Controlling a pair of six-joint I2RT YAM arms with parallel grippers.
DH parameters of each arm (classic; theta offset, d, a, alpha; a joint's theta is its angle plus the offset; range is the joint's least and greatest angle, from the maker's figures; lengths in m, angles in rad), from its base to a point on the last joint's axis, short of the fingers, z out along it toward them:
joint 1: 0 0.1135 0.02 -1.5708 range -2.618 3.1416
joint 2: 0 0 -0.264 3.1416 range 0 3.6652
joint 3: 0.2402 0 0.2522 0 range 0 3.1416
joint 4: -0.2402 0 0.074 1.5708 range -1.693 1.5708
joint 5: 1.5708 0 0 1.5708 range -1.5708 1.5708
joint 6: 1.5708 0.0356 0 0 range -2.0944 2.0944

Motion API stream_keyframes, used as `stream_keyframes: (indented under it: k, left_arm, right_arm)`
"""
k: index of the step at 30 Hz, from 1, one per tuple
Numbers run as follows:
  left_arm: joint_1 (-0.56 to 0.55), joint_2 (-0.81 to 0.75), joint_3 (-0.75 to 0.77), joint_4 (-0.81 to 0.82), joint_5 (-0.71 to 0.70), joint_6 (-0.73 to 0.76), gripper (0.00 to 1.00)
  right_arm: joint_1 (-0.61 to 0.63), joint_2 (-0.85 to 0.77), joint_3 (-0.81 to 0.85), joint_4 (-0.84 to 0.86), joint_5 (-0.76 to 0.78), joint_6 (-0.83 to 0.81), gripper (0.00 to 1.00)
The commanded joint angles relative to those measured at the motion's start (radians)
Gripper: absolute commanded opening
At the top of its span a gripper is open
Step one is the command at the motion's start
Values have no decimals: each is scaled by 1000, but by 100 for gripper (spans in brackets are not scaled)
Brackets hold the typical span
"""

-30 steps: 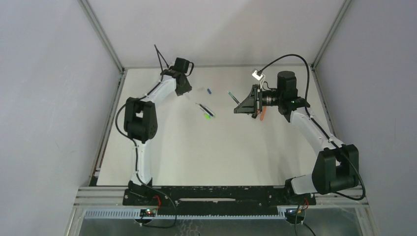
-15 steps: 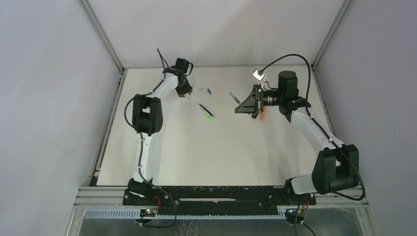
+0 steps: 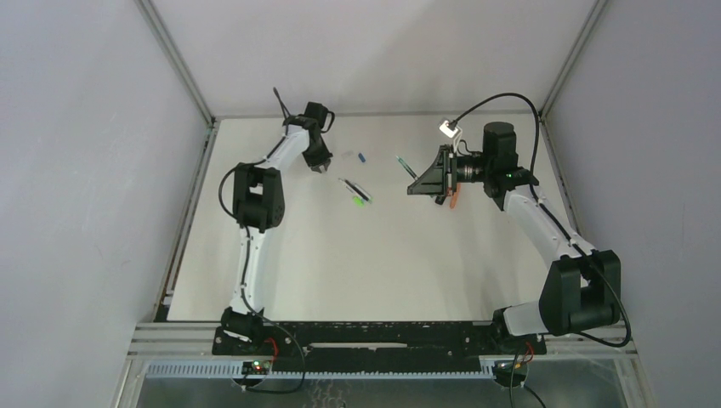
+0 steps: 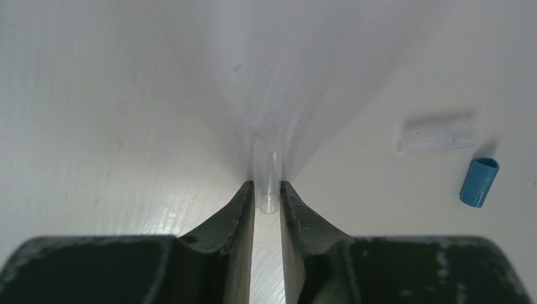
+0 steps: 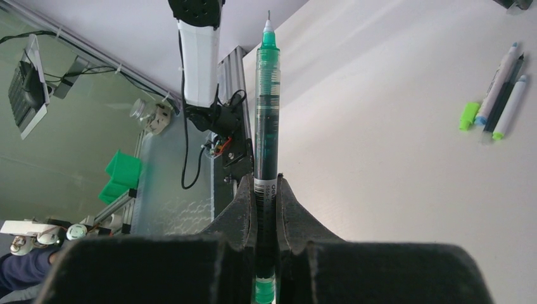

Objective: Insert the pens into the pen caps
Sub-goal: Pick up the pen cap from the center of the board.

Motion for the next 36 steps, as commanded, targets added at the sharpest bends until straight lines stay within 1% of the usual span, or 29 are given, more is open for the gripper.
stream_keyframes:
  k: [1, 5, 7, 9, 12, 15, 16, 19, 21, 25, 29, 30, 32, 34, 36]
  left_arm:
    - [8, 18, 51, -51, 29, 9, 23]
    - [9, -12, 15, -75, 17, 53, 16]
    - [8, -56, -50, -69, 13, 85, 12]
    - [0, -115, -133, -67, 2, 134, 11]
    - [-22, -228, -314, -50, -22, 201, 11]
    - [-49, -366, -579, 41, -20, 213, 11]
    - [-60, -428, -697, 99, 1, 211, 11]
    - [-98, -527, -888, 205, 40, 195, 13]
    - [-124, -566, -985, 254, 62, 185, 14]
    - [-177, -566, -1030, 266, 61, 187, 19]
    - [-187, -539, -1029, 263, 62, 198, 28]
    - [-187, -538, -1030, 262, 58, 202, 31]
    - [-186, -538, -1028, 264, 47, 211, 41]
    - [-186, -537, -1020, 263, 37, 223, 46]
    - [-186, -527, -1003, 255, 29, 230, 47]
  right_arm:
    - [-19, -38, 1, 29, -23, 8, 0]
    - [-28, -47, 1, 29, -28, 12, 0]
    - [-31, -51, 1, 27, -32, 13, 0]
    - [-31, -54, 1, 27, -35, 14, 0]
    - [-31, -56, 0, 28, -40, 17, 0]
    - [-31, -56, 0, 27, -45, 19, 0]
    - [-31, -56, 0, 27, -46, 20, 0]
    - [-31, -56, 0, 26, -48, 20, 0]
    - [-31, -56, 1, 22, -50, 19, 0]
    - [-29, -54, 1, 21, -50, 20, 0]
    - [-28, -56, 1, 19, -50, 18, 0]
    - [-29, -56, 1, 18, -50, 17, 0]
    - [-29, -55, 1, 17, -50, 16, 0]
    - [-29, -52, 1, 16, -52, 16, 0]
    - [-29, -50, 1, 17, -52, 15, 0]
